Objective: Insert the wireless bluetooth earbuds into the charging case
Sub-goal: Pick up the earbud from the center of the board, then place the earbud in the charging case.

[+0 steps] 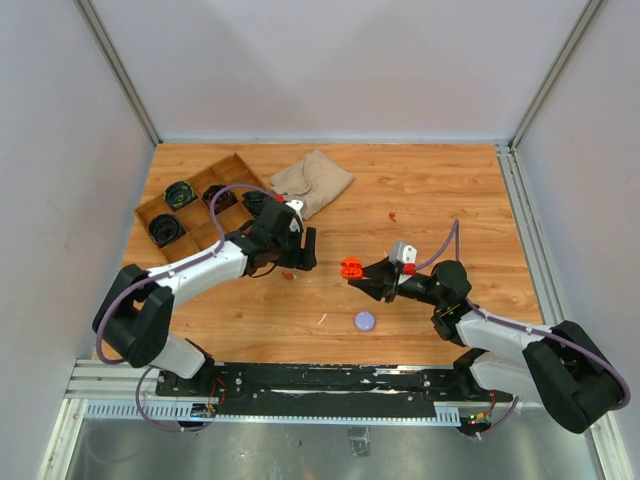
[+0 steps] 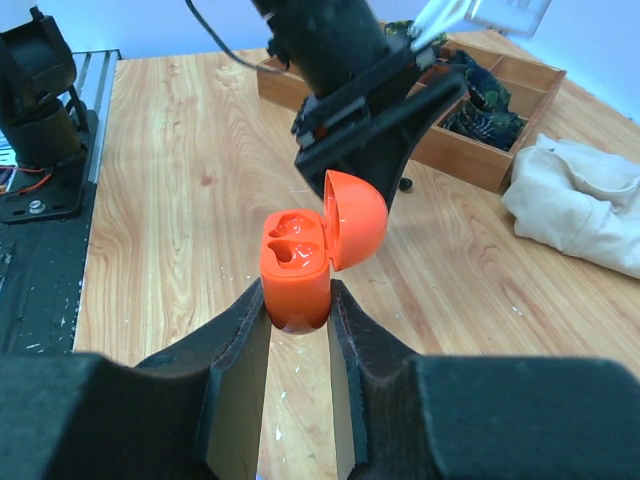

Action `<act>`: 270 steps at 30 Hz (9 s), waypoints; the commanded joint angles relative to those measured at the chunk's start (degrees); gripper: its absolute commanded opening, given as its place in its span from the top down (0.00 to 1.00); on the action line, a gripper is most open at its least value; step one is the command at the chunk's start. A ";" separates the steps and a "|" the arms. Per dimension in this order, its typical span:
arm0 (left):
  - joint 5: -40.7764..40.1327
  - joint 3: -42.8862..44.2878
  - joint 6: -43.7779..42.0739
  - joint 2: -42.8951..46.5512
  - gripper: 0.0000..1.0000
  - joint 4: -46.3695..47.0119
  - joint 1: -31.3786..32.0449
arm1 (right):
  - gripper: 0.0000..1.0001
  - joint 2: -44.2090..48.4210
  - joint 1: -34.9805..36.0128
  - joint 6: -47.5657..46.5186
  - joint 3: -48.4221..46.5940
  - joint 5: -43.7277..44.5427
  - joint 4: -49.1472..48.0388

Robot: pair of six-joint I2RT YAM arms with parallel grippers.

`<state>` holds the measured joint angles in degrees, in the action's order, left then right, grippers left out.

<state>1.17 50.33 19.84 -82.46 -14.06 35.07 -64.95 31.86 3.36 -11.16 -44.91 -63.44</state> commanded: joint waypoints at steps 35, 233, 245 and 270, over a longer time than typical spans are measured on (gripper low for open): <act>1.66 -0.73 1.20 -7.79 0.25 -9.20 -2.29 | 0.98 4.43 -0.32 -3.62 0.35 4.65 2.88; 20.82 -5.31 15.14 19.59 0.60 34.78 7.55 | 0.99 4.40 0.86 9.74 -11.23 1.40 -0.64; 20.72 -3.20 14.80 20.78 0.58 31.14 7.56 | 0.99 3.84 0.87 9.58 -11.17 1.40 -0.76; 29.55 1.58 13.47 15.39 0.64 30.76 7.82 | 0.99 3.43 0.86 10.44 -11.80 -0.77 -1.09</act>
<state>27.70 49.80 34.70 -65.82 16.40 42.24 -61.71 32.01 13.30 -21.82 -43.83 -61.89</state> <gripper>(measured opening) 0.354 0.274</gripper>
